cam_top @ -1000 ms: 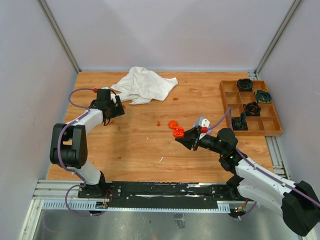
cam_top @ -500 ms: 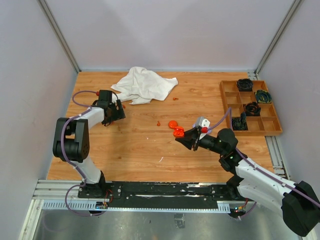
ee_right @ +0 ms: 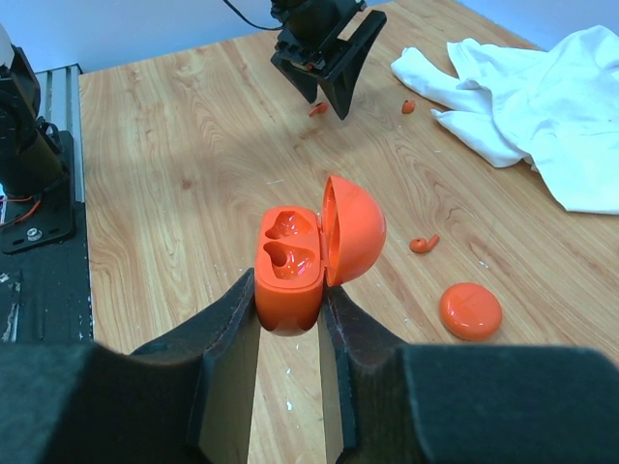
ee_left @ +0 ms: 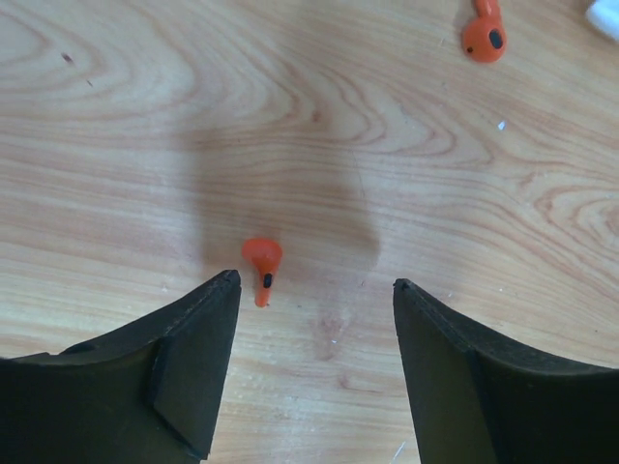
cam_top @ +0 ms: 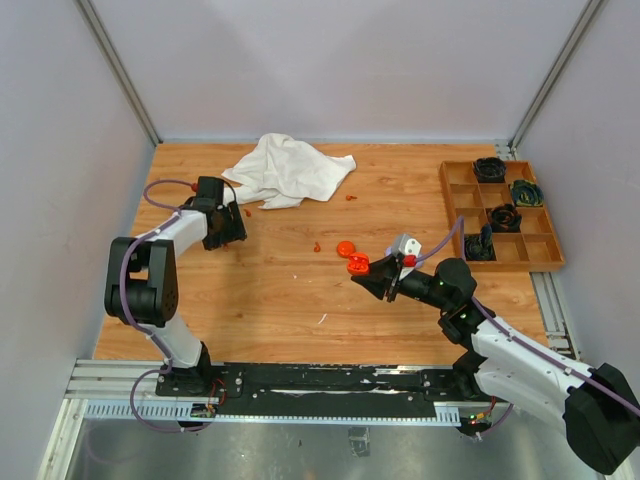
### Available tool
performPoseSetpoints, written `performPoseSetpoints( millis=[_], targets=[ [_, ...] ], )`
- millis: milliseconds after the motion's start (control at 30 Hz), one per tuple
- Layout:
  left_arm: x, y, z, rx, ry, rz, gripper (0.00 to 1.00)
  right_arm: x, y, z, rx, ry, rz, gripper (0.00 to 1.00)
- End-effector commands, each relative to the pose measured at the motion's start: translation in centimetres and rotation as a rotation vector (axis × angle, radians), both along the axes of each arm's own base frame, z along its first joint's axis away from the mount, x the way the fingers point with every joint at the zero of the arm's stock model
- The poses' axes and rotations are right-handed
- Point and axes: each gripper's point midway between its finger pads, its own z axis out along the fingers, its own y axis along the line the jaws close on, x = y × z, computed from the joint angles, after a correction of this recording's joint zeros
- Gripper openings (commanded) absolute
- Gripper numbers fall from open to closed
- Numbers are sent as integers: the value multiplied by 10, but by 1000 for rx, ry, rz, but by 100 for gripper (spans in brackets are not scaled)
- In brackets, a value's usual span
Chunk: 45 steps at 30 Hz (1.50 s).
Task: Insert the wireless bluetooth earbuds into the charging case
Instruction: Pick up the earbud from the center of the board.
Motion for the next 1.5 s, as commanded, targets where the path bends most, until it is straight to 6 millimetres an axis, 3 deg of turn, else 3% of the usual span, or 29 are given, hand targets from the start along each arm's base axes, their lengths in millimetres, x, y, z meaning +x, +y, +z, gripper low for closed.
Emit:
performPoseSetpoints(
  millis=[0, 733, 933, 1167, 1467],
  targets=[
    [14, 14, 14, 68, -8, 16, 68, 4, -4, 10, 34, -39, -24, 1],
    [5, 25, -21, 150, 153, -26, 43, 5, -4, 9, 31, -37, -29, 1],
    [-2, 22, -24, 133, 189, -49, 36, 4, -3, 10, 33, -39, -26, 1],
    [-11, 23, -25, 142, 234, -66, 36, 4, -3, 11, 34, -39, -25, 1],
    [-10, 20, -28, 129, 242, -84, 28, 3, -3, 11, 35, -40, -23, 1]
  ],
)
